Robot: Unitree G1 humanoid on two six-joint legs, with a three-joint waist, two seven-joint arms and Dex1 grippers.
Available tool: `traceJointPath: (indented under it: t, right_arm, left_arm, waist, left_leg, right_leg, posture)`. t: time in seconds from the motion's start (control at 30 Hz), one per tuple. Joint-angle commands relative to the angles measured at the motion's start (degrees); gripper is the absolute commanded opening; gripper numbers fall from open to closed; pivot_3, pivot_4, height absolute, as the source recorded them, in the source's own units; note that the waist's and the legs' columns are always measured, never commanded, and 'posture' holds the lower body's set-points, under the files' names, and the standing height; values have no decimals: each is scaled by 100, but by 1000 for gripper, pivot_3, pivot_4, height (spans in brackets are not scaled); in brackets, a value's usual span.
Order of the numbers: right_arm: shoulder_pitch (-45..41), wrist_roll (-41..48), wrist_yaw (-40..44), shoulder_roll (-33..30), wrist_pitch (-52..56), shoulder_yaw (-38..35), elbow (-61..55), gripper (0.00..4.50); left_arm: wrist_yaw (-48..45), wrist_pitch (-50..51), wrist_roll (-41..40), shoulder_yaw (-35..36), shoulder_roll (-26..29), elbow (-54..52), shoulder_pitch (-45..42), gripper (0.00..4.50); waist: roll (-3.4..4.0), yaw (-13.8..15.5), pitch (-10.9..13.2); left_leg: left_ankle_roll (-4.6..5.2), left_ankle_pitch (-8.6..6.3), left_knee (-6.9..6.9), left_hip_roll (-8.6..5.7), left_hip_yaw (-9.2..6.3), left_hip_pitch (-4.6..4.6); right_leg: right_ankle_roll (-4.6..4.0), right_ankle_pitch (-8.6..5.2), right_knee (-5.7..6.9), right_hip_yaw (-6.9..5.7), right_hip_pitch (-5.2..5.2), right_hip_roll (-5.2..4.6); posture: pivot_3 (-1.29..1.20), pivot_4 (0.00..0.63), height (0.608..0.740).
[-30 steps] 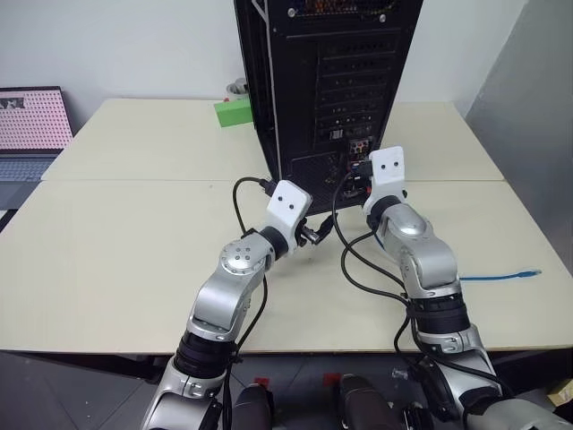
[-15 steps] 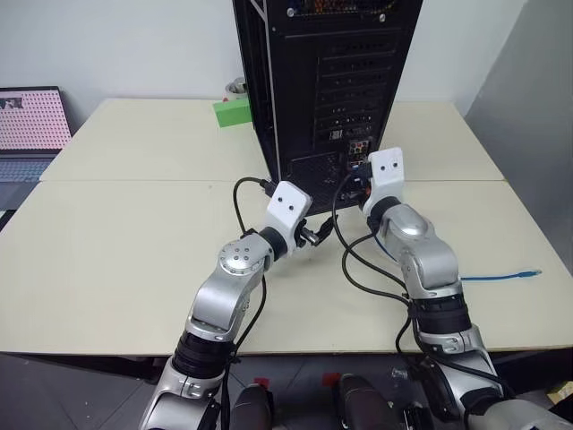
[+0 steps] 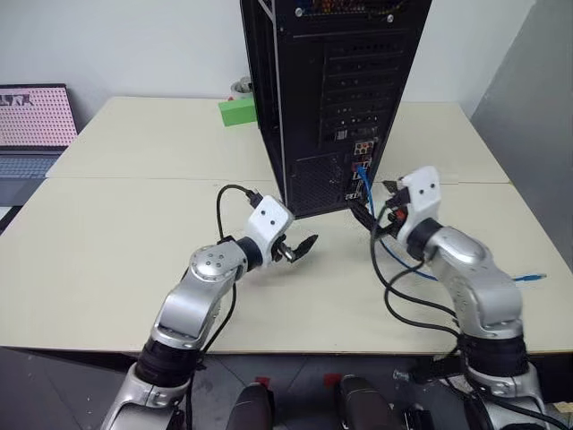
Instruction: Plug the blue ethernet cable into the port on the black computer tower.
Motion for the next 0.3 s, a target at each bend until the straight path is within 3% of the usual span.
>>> traceJointPath:
  t: [0.03, 0.3]
  right_arm:
    - [266, 810, 659, -389, -102, -657, -664, 4488]
    - [414, 1476, 1232, -1118, -77, -1185, -517, 4488]
  left_arm:
    - [-205, -108, -287, 553, 303, -225, -20, 4078]
    - [-935, -199, -964, 1304, 1002, -98, 21, 4078]
  waist:
    - [0, 0, 0]
    - [-1, -2, 1]
  left_leg:
    - [0, 0, 0, 0, 0, -1]
    - [0, 0, 1, 1, 1, 3]
  right_leg:
    - [0, 0, 0, 0, 0, 0]
    - [-4, -2, 0, 0, 2, 0]
  posture:
    - [0, 150, 740]
    - [0, 150, 740]
